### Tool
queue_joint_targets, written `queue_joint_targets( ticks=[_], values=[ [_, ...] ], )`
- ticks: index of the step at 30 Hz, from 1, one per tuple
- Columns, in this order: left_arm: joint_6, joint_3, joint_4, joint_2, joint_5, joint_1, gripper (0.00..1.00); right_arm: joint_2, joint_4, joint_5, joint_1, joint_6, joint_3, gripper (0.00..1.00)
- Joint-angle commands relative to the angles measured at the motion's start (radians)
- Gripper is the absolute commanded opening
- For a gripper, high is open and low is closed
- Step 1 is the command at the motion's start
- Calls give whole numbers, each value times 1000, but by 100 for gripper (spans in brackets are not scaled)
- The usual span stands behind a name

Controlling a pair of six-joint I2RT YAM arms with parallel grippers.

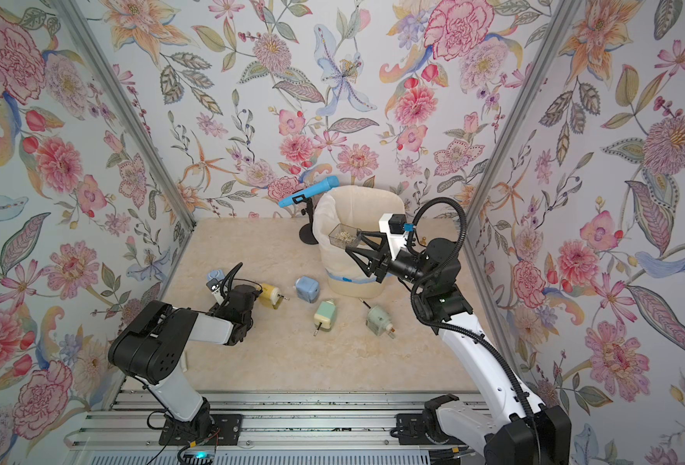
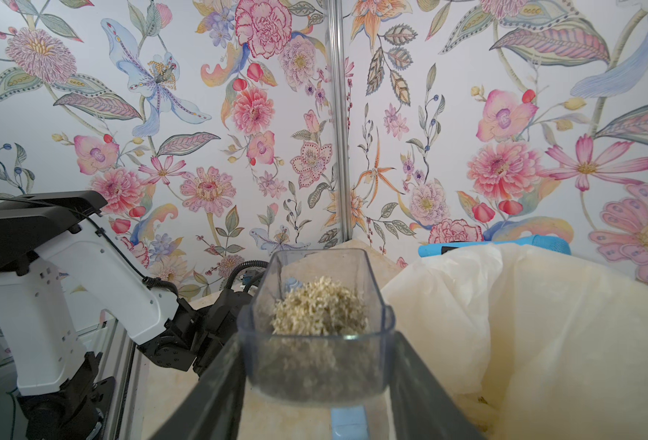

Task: Take out the pencil sharpener tray and clean the shavings
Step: Place the pencil sharpener at the center of the board.

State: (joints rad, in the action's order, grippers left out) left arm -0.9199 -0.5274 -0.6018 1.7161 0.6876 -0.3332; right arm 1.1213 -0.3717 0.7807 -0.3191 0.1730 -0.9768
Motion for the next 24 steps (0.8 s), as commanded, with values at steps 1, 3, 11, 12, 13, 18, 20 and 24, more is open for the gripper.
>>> queue_joint_targets(
  ticks=[1, 3, 11, 12, 13, 18, 20, 24],
  values=[
    [30, 36, 21, -100, 21, -24, 93, 6, -14, 2, 11, -1, -45, 43],
    [57, 61, 19, -201, -8, -34, 98, 16, 2, -8, 17, -4, -57, 43],
    [274, 129, 82, -598, -141, -72, 100, 103, 196, -103, 30, -82, -215, 42],
    [307, 139, 96, -645, -149, -73, 100, 114, 223, -112, 32, -94, -237, 42],
    [338, 151, 108, -691, -152, -73, 100, 125, 246, -125, 35, -105, -257, 42],
    [414, 205, 190, -872, -141, -72, 100, 179, 372, -181, 61, -145, -369, 41],
    [413, 232, 202, -929, -147, -72, 100, 211, 450, -221, 63, -169, -432, 41],
    [409, 280, 204, -1002, -169, -72, 100, 277, 603, -305, 60, -201, -555, 41]
  ],
)
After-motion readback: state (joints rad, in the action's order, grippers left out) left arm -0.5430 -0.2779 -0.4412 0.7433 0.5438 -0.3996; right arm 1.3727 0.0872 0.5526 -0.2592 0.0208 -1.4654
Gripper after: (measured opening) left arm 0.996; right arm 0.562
